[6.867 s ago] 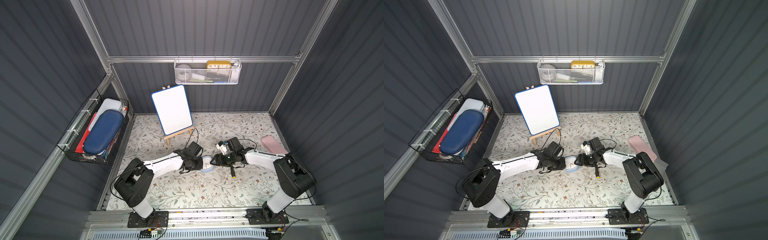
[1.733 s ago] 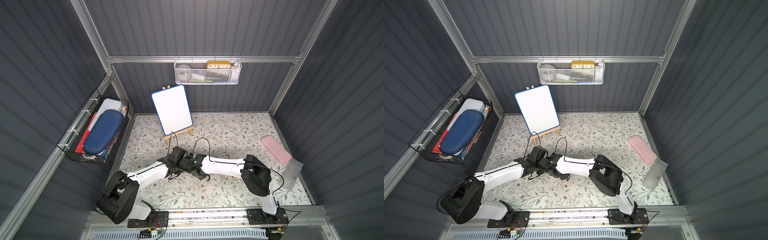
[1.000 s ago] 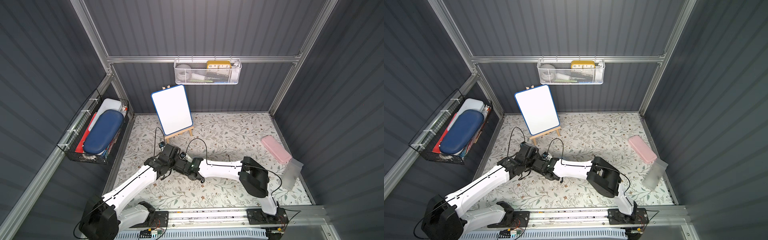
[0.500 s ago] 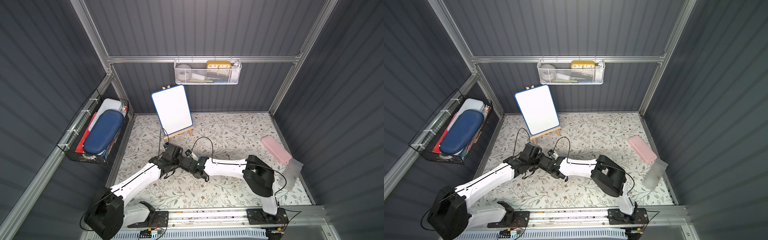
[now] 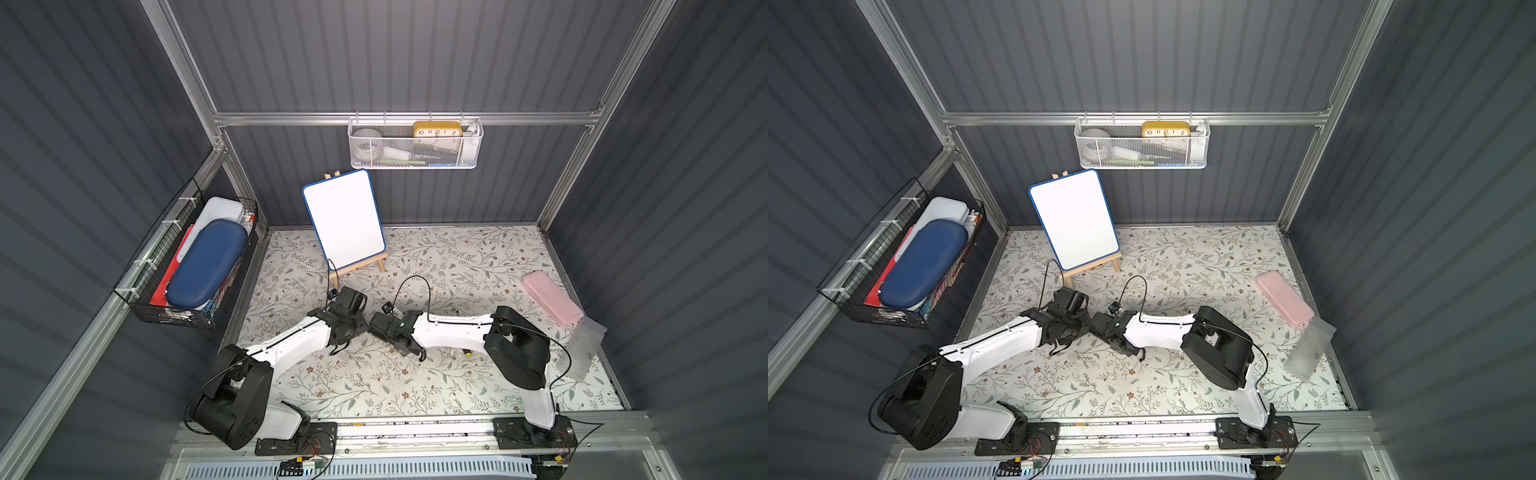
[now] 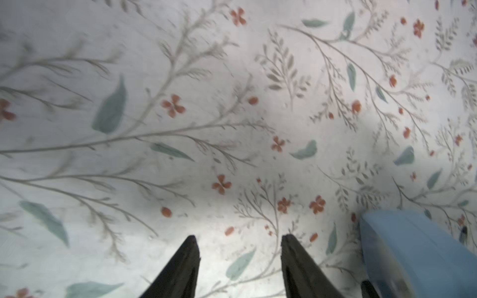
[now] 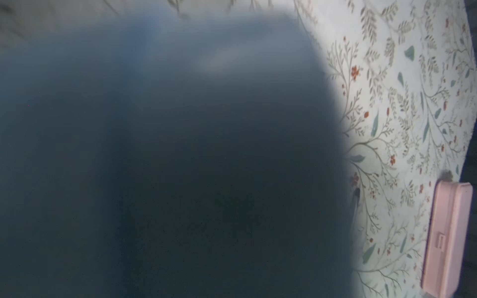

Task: Remove the battery from the alarm
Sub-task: Adjust the alarm at the center of the board.

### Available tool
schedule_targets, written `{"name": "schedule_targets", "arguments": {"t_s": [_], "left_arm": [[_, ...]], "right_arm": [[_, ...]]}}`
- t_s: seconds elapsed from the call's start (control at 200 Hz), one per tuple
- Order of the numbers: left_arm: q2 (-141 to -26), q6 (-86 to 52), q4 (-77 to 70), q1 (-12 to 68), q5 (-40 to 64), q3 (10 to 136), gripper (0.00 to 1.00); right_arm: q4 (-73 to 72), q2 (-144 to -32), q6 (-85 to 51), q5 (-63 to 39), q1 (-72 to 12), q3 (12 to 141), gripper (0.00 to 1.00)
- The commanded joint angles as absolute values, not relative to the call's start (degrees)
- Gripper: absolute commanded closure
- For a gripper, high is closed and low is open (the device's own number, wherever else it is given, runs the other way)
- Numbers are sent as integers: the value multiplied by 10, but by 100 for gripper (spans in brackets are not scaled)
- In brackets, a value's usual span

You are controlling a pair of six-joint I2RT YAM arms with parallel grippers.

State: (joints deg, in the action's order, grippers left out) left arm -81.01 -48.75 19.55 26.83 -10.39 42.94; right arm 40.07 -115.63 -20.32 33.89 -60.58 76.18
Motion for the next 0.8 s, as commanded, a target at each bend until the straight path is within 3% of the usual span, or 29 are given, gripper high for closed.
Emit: {"name": "schedule_targets", "arguments": {"t_s": [0.0, 0.47, 0.595, 0.715, 0.77, 0.79], "left_arm": [[-811, -439, 188, 215, -110, 421, 45], [-770, -408, 205, 194, -132, 441, 45], [-763, -389, 193, 182, -123, 440, 45], [-786, -388, 141, 182, -36, 423, 45], [-805, -383, 129, 183, -24, 421, 51], [-812, -378, 122, 184, -17, 422, 55]], "right_arm": [[418, -1153, -206, 327, -602, 727, 48], [418, -1179, -179, 334, -606, 777, 48], [432, -1108, -179, 336, -585, 778, 48], [429, -1016, -183, 280, -518, 783, 48], [399, -993, -190, 205, -468, 769, 56], [382, -991, -185, 180, -448, 762, 65]]}}
